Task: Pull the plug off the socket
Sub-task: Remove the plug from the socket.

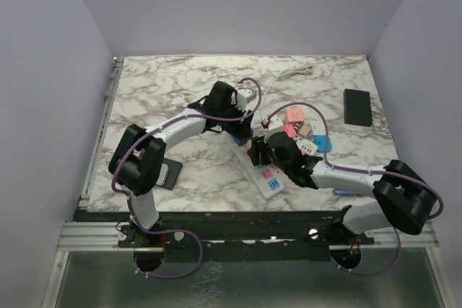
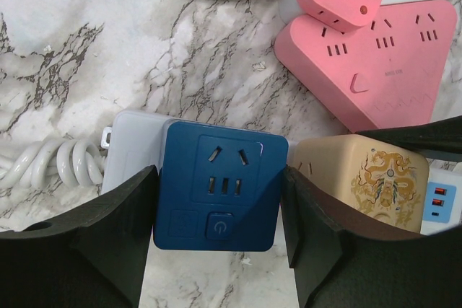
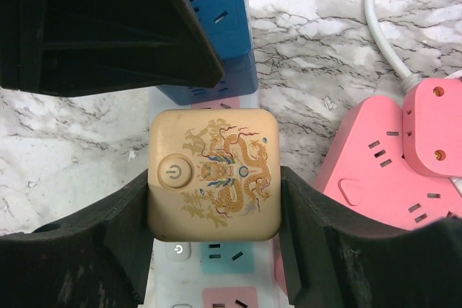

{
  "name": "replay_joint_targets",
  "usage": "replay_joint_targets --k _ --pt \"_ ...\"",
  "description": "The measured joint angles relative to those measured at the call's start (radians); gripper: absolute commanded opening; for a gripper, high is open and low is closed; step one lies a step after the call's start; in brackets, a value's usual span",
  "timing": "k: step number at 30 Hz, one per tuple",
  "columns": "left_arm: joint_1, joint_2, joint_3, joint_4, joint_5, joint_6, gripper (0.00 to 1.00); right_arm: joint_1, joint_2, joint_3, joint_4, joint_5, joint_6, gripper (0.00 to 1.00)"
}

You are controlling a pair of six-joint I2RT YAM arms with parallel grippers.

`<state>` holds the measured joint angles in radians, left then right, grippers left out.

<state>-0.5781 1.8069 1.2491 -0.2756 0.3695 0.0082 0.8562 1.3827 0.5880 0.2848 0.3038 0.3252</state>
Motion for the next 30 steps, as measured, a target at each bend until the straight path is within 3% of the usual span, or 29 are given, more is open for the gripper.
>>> replay_joint_targets --k 30 --pt "0.000 0.011 0.009 -0.003 0.000 -0.003 0.00 -0.019 -0.019 0.000 -0.024 -0.063 -0.031 0.01"
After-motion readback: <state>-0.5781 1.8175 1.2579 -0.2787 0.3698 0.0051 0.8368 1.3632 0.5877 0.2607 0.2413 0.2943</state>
